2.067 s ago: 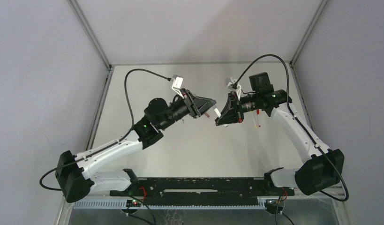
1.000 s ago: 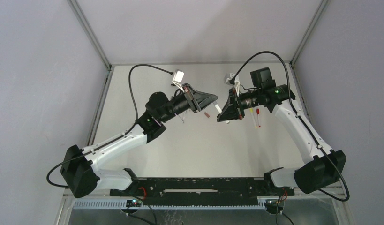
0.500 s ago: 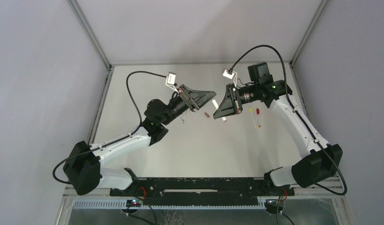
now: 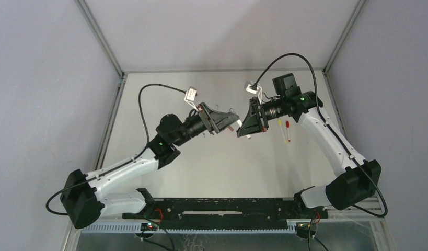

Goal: Insert the pens into the pen caps
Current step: Press the pen cap onto the pen, then place the pen at the center of the board.

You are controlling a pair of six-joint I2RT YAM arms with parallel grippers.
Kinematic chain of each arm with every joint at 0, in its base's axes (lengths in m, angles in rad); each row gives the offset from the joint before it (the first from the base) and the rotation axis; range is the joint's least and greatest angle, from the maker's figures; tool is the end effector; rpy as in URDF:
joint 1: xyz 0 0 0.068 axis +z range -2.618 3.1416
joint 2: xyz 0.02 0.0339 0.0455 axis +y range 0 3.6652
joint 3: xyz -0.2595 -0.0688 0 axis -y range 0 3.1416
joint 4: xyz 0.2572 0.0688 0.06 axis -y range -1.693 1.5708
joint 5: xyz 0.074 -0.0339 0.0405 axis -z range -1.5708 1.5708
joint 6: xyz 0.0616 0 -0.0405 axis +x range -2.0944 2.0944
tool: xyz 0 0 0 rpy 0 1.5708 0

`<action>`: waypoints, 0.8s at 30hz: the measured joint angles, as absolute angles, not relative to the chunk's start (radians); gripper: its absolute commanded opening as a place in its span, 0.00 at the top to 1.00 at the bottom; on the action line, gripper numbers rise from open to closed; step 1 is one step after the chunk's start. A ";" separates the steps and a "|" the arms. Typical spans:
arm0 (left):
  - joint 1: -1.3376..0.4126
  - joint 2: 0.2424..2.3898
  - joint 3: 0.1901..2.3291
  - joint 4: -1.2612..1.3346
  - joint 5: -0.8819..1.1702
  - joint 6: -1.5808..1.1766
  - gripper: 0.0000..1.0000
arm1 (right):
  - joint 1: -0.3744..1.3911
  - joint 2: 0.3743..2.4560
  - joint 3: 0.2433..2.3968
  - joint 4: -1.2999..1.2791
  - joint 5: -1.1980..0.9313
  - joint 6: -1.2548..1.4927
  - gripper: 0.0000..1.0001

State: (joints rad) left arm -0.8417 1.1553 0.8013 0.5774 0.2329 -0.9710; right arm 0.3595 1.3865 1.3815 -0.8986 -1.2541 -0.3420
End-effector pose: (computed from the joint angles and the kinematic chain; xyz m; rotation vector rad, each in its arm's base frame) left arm 0.1945 -0.2391 0.3477 0.1267 1.5635 -1.6425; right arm 0.2486 0.1560 0.3541 -1.2007 1.7672 1.5077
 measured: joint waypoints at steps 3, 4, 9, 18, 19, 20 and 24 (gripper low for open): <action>-0.865 1.108 0.801 0.490 0.240 -0.939 0.26 | 0.343 1.384 1.329 -0.873 -1.253 -0.395 1.00; -0.870 1.092 0.801 0.469 0.239 -0.928 0.26 | 0.339 1.382 1.308 -0.870 -1.249 -0.408 1.00; -0.864 0.994 0.792 0.364 0.171 -0.849 0.25 | 0.296 1.336 1.188 -0.857 -1.209 -0.460 1.00; -0.862 0.779 0.615 0.256 -0.106 -0.720 0.16 | 0.172 1.237 0.951 -0.726 -1.014 -0.467 0.86; -0.861 0.759 0.593 0.254 -0.136 -0.715 0.16 | 0.160 1.237 0.921 -0.694 -0.964 -0.461 0.85; -0.860 0.739 0.571 0.249 -0.166 -0.714 0.16 | 0.152 1.238 0.897 -0.667 -0.923 -0.449 0.84; -0.854 0.681 0.505 0.231 -0.268 -0.710 0.17 | 0.116 1.245 0.811 -0.547 -0.727 -0.390 0.83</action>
State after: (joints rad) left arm -0.8539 0.6807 0.5053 0.2310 -0.2680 -0.7105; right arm 0.1162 1.2446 0.8112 -0.5468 -0.7269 -0.3904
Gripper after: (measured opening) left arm 0.836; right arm 0.175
